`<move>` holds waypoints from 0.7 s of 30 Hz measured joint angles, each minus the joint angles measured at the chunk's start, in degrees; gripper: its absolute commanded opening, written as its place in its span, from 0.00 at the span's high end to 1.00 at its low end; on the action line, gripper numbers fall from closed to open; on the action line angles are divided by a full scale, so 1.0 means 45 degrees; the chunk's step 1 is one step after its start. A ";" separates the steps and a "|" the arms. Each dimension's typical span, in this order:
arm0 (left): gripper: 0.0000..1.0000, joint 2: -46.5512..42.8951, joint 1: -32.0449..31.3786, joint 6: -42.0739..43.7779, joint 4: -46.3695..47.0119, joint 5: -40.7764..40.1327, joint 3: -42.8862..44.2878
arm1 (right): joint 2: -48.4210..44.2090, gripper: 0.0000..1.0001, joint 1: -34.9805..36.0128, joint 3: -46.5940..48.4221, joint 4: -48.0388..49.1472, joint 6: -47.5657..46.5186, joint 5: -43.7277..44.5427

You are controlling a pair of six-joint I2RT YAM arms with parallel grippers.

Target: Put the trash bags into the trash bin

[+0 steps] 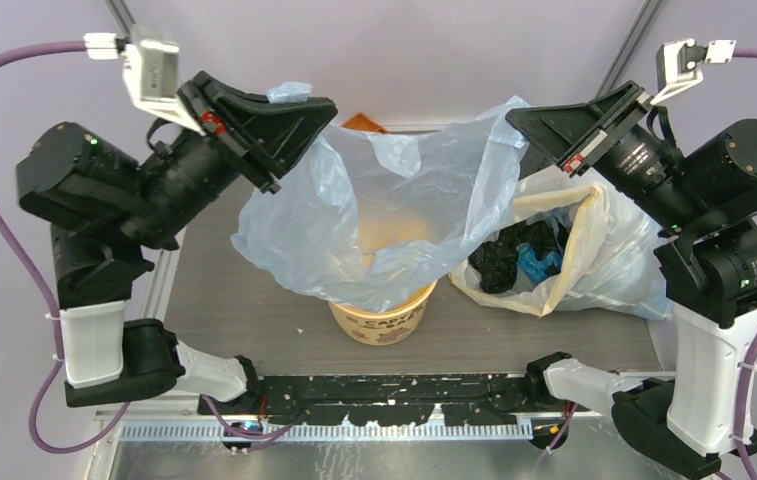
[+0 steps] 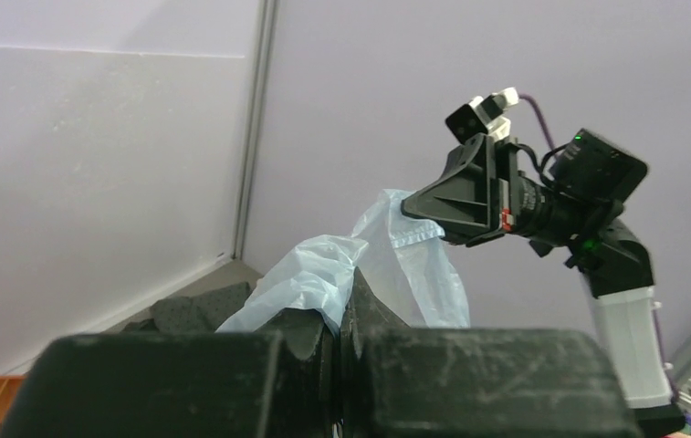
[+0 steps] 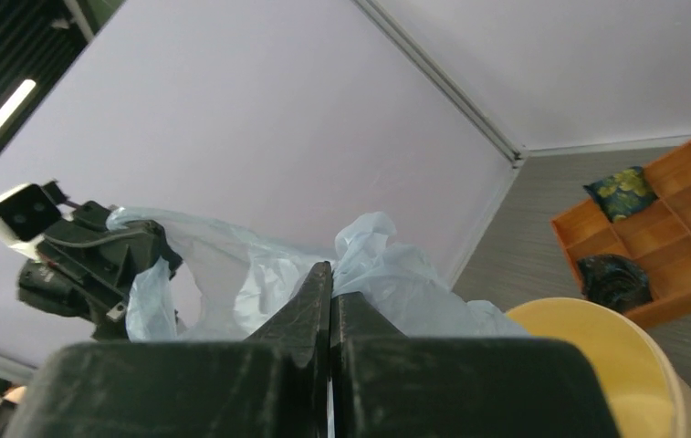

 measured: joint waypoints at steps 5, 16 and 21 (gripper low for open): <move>1.00 0.0355 0.0000 0.0291 -0.0087 -0.0806 -0.0665 | -0.0223 0.99 0.0000 -0.0772 -0.1083 -0.1025 0.1112; 1.00 0.1569 0.0000 0.0418 -0.0903 -0.1127 -0.1807 | -0.0937 0.57 0.0000 -0.2361 -0.3415 -0.3351 0.4877; 0.99 0.1554 0.0029 0.0491 -0.1185 -0.1137 -0.1865 | -0.1253 0.32 0.0000 -0.2200 -0.4274 -0.4255 0.5115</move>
